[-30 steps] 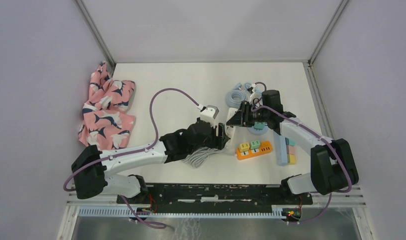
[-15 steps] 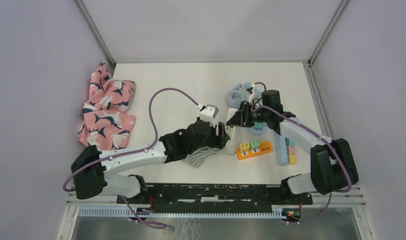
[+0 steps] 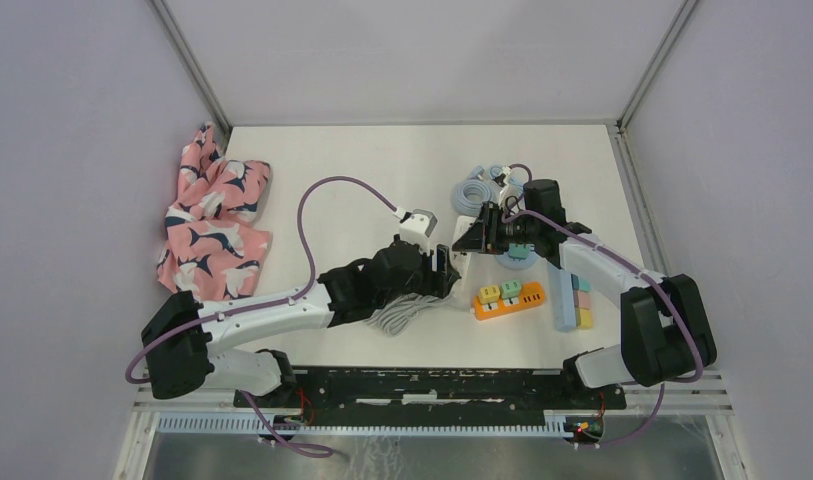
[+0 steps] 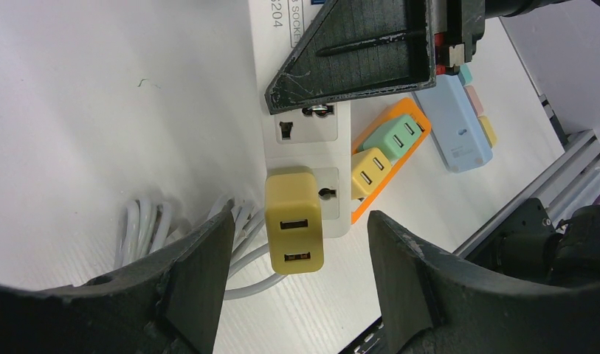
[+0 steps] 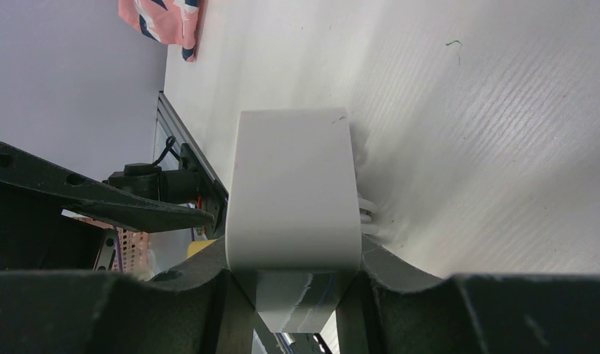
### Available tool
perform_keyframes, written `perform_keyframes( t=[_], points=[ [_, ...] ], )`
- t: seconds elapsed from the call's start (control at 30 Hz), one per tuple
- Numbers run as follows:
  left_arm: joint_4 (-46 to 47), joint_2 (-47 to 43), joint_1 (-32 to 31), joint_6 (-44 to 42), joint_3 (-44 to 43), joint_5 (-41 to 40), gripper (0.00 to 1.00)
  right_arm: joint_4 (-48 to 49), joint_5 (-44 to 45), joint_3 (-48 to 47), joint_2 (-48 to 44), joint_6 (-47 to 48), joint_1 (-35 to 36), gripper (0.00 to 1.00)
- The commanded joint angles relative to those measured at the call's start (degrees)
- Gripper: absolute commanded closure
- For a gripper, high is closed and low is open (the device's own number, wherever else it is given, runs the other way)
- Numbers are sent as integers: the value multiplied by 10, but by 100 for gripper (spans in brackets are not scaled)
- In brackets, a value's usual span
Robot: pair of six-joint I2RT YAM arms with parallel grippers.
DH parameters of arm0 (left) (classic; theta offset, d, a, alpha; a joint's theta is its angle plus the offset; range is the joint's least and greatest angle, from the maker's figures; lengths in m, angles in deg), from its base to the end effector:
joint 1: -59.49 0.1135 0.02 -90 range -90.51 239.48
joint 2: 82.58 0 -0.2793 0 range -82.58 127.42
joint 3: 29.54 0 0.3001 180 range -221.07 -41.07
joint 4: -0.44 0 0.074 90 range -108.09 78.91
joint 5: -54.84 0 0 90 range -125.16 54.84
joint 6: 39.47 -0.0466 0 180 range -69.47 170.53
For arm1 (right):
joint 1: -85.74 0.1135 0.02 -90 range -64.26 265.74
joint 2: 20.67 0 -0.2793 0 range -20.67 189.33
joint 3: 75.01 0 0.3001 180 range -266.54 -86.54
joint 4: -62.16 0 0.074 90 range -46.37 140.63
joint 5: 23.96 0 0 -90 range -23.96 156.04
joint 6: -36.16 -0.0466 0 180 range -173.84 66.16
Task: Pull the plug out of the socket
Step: Remove the plug from the socket.
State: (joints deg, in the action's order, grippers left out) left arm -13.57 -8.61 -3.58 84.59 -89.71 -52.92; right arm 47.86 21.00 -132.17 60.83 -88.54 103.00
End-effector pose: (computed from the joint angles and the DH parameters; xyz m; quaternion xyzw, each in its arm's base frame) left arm 0.1662 -0.2958 0.2551 0.1347 0.8390 -0.2951 0.4368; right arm 0.3108 0.1311 0.1993 -0.0378 0.8480 0.4856 0.2086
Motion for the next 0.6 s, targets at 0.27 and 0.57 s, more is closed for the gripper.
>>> perform_keyframes(
  t=[0.27,0.57],
  points=[
    [19,-5,1,-2,-11,-6,27,14,-22,-26,-2,-5,3,100],
    [19,-2,2,-1,-12,-5,27,14,-22,-26,-3,-5,4,100]
  ],
)
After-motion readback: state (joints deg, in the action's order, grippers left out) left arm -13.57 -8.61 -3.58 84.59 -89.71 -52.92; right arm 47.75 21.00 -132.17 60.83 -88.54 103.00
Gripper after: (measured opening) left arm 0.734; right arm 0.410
